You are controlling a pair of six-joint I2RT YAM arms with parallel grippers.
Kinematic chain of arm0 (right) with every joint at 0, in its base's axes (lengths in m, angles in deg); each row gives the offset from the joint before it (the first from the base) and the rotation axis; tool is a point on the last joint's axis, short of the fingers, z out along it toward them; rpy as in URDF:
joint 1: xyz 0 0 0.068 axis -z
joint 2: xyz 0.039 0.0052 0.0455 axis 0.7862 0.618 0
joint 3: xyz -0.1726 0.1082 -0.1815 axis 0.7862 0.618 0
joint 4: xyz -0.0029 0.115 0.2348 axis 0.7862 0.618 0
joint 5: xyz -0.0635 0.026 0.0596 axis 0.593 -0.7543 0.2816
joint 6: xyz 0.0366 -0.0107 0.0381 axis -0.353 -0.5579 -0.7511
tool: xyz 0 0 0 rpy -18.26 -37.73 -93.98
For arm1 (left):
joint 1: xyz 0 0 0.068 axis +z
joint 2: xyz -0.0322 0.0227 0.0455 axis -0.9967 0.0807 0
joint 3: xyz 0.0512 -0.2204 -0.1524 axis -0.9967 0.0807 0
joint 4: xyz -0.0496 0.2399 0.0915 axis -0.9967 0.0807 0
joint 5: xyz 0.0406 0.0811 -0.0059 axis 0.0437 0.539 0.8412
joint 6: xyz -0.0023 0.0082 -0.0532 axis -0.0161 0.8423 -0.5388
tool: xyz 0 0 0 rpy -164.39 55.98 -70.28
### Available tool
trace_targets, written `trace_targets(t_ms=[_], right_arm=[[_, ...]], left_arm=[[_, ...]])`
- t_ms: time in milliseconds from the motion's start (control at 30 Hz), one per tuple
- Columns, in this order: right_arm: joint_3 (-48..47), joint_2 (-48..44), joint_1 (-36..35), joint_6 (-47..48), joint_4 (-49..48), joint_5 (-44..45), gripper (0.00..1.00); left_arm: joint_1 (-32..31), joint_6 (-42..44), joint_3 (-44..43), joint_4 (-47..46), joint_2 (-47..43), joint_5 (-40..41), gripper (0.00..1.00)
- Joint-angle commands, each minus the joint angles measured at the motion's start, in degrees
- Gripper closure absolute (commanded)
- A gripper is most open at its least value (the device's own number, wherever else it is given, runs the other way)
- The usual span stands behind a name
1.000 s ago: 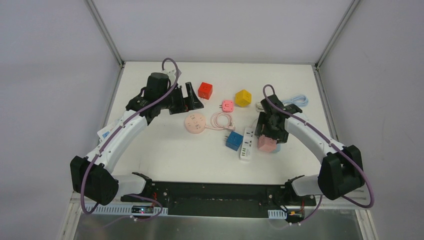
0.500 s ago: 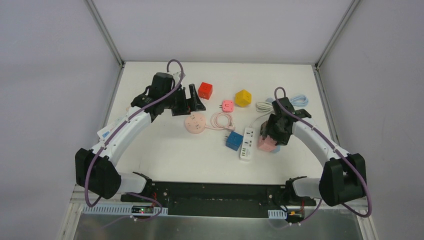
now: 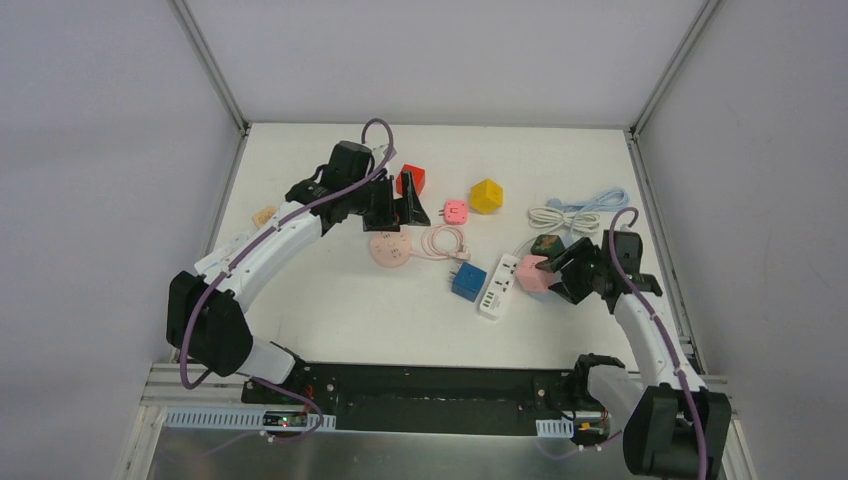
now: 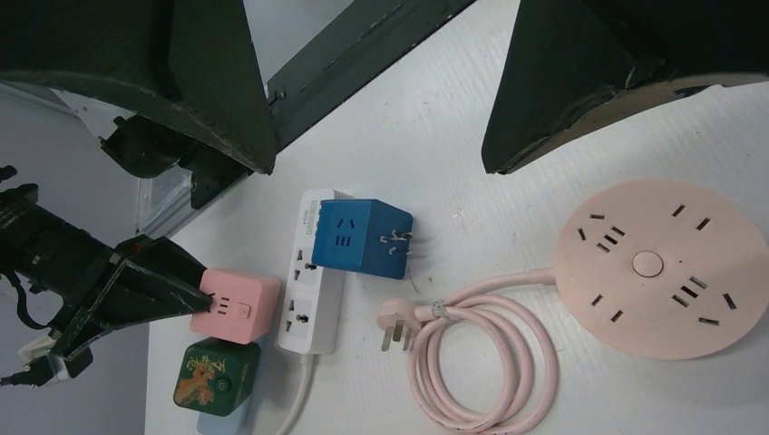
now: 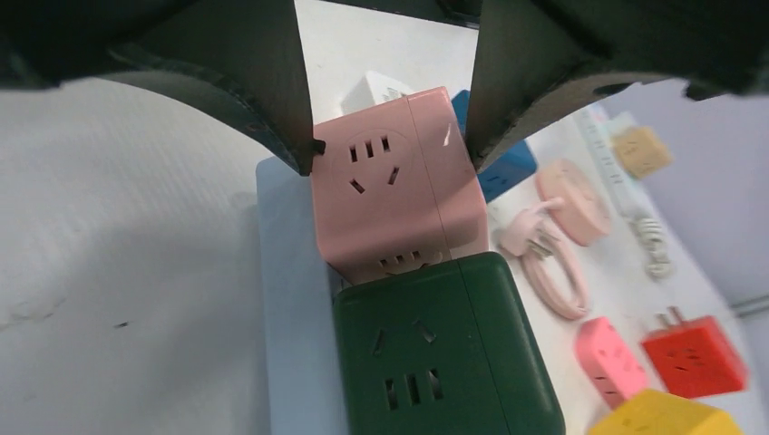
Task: Pull the plug off the socket
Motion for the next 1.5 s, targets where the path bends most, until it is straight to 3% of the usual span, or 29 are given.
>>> trace_targets(t_ms=[0,133,333,433,467,667,967,1200,1467], right_arm=[[9.94,-5.19,2.84,-12.24,-9.97,-8.23,0.61],[16.08,-7.83,2.88,-17.95,-19.45,-12.70,0.62],[20.44,-6.19,2.88,-21.73,-25.70,-15.67,0.61],[18.83,-6.26,2.88,-21.94,-22.72,-14.05,0.61],[17.79,-6.45,2.88,-20.59,-20.91,-11.57,0.51],[10.26,-7.36,2.88,-17.44,-5.67,0.92,0.32],[-3.51,-6.75,2.88,-9.79,-1.02,2.75,0.11],[-13.20,4.11,1.94,-6.17,3.64,11.04,0.07],[-21.86,17.40,-5.49,-2.75,7.63,18.54,0.05]], left_arm=[[-1.00,-0.07,-2.83,0.38,1.23,-1.66,0.12],[-1.64,0.00,-3.15,0.21,2.37,-2.33,0.12],[-3.12,0.49,-3.46,0.20,4.30,-2.89,0.13],[-4.08,0.70,-3.46,0.20,5.26,-2.95,0.13],[-4.42,0.86,-3.45,0.20,5.54,-3.01,0.13],[-7.34,2.30,-4.20,-0.18,8.43,-2.93,0.13],[-11.37,3.95,-8.89,0.07,14.37,-2.12,0.15],[-14.05,4.24,-14.81,-1.61,19.76,-2.40,0.15],[-16.80,2.01,-20.74,-8.51,27.87,-1.74,0.18]])
